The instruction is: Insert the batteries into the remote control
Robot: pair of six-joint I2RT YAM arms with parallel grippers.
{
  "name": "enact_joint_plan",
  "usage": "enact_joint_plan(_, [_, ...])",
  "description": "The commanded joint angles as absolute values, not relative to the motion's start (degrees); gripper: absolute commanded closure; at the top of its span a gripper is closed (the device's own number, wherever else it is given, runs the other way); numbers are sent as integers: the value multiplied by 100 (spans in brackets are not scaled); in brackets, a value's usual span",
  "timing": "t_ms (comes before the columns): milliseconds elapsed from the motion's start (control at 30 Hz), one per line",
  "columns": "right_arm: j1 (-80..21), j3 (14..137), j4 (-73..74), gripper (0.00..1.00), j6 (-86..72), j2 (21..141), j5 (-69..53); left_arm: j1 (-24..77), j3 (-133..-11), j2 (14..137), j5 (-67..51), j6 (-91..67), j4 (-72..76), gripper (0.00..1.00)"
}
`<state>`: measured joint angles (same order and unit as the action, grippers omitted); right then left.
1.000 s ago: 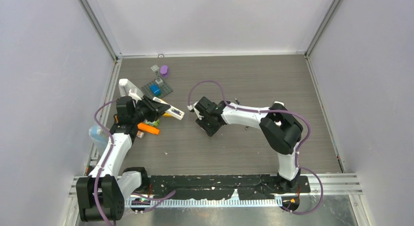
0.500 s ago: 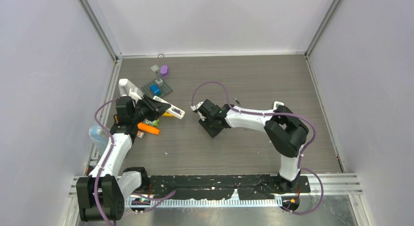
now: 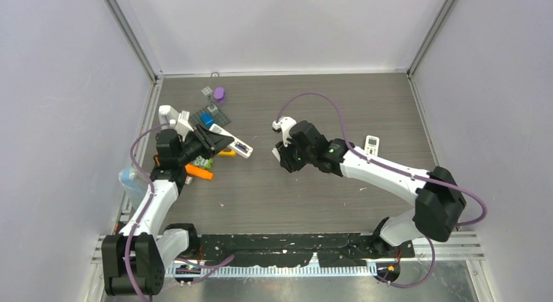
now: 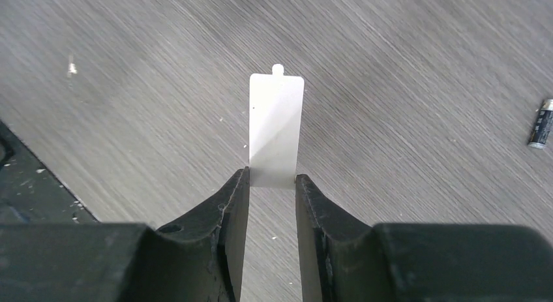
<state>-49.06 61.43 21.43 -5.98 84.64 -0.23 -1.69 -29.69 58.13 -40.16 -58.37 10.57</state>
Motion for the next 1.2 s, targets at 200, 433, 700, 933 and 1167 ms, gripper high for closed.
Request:
enact_joint_plan(200, [-4941, 6167, 2095, 73, -819, 7502, 151, 1492, -3185, 6695, -3610, -5670, 2120, 100])
enact_joint_plan(433, [-4809, 6010, 2529, 73, -1430, 7104, 823, 2308, -3327, 8571, -3451, -6496, 3721, 100])
enact_joint_plan(700, [-4698, 5918, 2785, 73, -1639, 6808, 835, 2742, -3463, 9732, -2736, -7174, 4435, 80])
enact_joint_plan(933, [-4668, 5948, 2862, 73, -1713, 6772, 824, 2791, -3338, 9494, -2062, -6927, 2860, 41])
enact_joint_plan(1167, [-4628, 6057, 2943, 73, -1663, 6809, 777, 2795, -2889, 9297, -1830, -7050, 2544, 36])
